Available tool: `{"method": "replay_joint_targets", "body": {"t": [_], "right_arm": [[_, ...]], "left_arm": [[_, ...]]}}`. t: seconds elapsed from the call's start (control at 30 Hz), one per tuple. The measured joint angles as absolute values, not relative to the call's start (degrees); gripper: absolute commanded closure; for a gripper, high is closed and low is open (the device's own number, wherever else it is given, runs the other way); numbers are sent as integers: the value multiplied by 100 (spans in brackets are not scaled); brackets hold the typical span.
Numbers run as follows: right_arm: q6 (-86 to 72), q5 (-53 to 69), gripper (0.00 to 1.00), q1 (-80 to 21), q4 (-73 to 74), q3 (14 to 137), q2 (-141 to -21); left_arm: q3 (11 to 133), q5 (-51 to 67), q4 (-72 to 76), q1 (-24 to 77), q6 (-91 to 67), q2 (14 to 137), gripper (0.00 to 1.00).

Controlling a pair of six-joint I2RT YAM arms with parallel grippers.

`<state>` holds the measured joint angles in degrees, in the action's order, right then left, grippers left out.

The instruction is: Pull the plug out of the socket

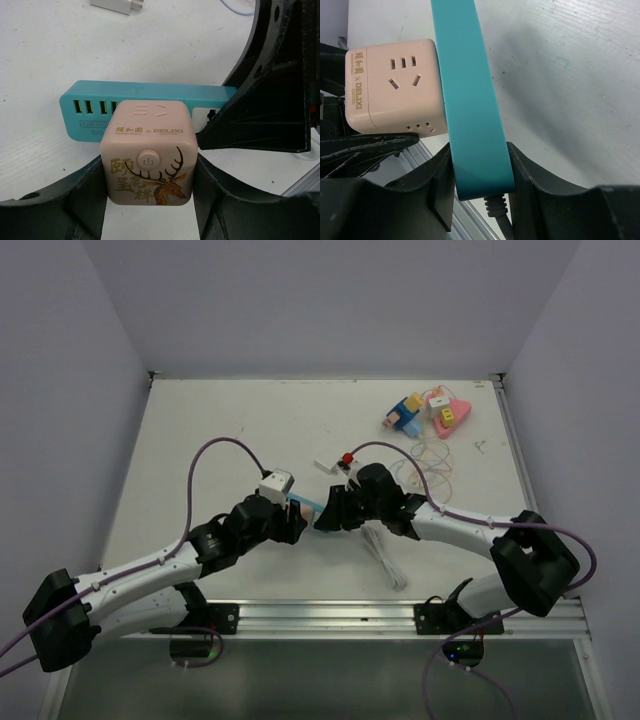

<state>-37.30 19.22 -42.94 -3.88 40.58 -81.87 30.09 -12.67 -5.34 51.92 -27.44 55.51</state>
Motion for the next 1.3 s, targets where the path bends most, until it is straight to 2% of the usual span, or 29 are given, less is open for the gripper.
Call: {"method": "replay_joint_targets", "body": {"t": [0.47, 0.73, 1.3], "right_arm": [[-4198, 2018, 100, -4388, -827, 4110, -8794], [-4394, 2078, 100, -4394, -1306, 3927, -9336], [-4779, 2281, 100, -4458, -2117, 3854, -9902]], "left_arm": [[2971, -2099, -836, 5634, -2738, 5566, 100], [2821, -2147, -644, 5686, -2884, 6010, 100], [2794, -2460, -878, 5717, -2967, 5682, 100]]}}
